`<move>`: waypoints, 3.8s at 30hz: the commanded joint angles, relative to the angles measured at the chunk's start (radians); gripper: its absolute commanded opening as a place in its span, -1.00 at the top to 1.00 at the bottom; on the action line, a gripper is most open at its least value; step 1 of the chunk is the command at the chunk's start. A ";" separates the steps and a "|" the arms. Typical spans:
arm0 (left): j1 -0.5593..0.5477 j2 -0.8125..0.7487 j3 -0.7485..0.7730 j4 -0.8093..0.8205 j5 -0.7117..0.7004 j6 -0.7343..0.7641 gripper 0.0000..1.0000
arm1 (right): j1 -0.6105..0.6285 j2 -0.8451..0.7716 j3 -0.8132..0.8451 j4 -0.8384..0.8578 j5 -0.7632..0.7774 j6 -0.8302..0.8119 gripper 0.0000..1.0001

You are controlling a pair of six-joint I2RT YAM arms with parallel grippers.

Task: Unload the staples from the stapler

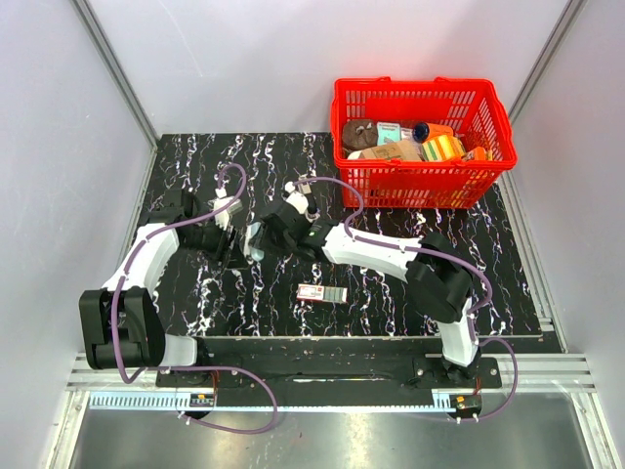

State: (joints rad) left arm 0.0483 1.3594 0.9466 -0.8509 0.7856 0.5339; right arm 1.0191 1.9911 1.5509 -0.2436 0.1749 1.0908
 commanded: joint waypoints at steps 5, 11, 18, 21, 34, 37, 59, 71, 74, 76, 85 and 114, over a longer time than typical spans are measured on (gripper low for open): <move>0.002 0.003 0.037 -0.013 0.060 0.040 -0.18 | -0.001 -0.077 0.011 0.102 -0.021 0.030 1.00; 0.005 -0.005 0.027 0.015 0.070 0.054 0.02 | -0.001 -0.068 -0.012 0.147 -0.093 0.076 1.00; 0.007 -0.011 0.027 0.023 0.034 0.083 0.40 | -0.001 -0.049 -0.009 0.170 -0.147 0.096 1.00; 0.015 -0.022 0.020 0.023 0.027 0.101 0.65 | 0.001 -0.054 -0.020 0.171 -0.143 0.095 1.00; 0.018 -0.037 0.015 0.027 -0.015 0.118 0.91 | -0.001 -0.055 -0.049 0.156 -0.201 0.064 1.00; 0.016 -0.051 0.004 0.064 -0.069 0.123 0.94 | -0.002 -0.074 -0.086 0.155 -0.224 0.037 1.00; -0.004 -0.048 -0.062 0.217 -0.243 0.169 1.00 | -0.005 -0.135 -0.258 0.193 -0.342 -0.058 1.00; 0.022 -0.020 -0.048 0.239 -0.279 0.198 1.00 | -0.040 -0.183 -0.313 0.132 -0.431 -0.149 1.00; 0.021 -0.034 -0.058 0.253 -0.286 0.209 1.00 | -0.048 -0.190 -0.313 0.113 -0.442 -0.178 1.00; 0.015 -0.054 -0.074 0.279 -0.305 0.216 1.00 | -0.056 -0.186 -0.299 0.090 -0.456 -0.224 1.00; -0.090 -0.131 -0.189 0.479 -0.486 0.284 1.00 | -0.056 -0.181 -0.232 -0.106 -0.397 -0.468 1.00; -0.208 -0.025 -0.124 0.351 -0.402 -0.208 1.00 | -0.085 -0.175 -0.446 0.467 -0.422 0.055 -0.37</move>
State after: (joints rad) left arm -0.1600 1.3014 0.7513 -0.4282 0.2897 0.5182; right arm 0.9485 1.7802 1.1156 0.0181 -0.2111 0.9318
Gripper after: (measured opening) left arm 0.155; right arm 0.671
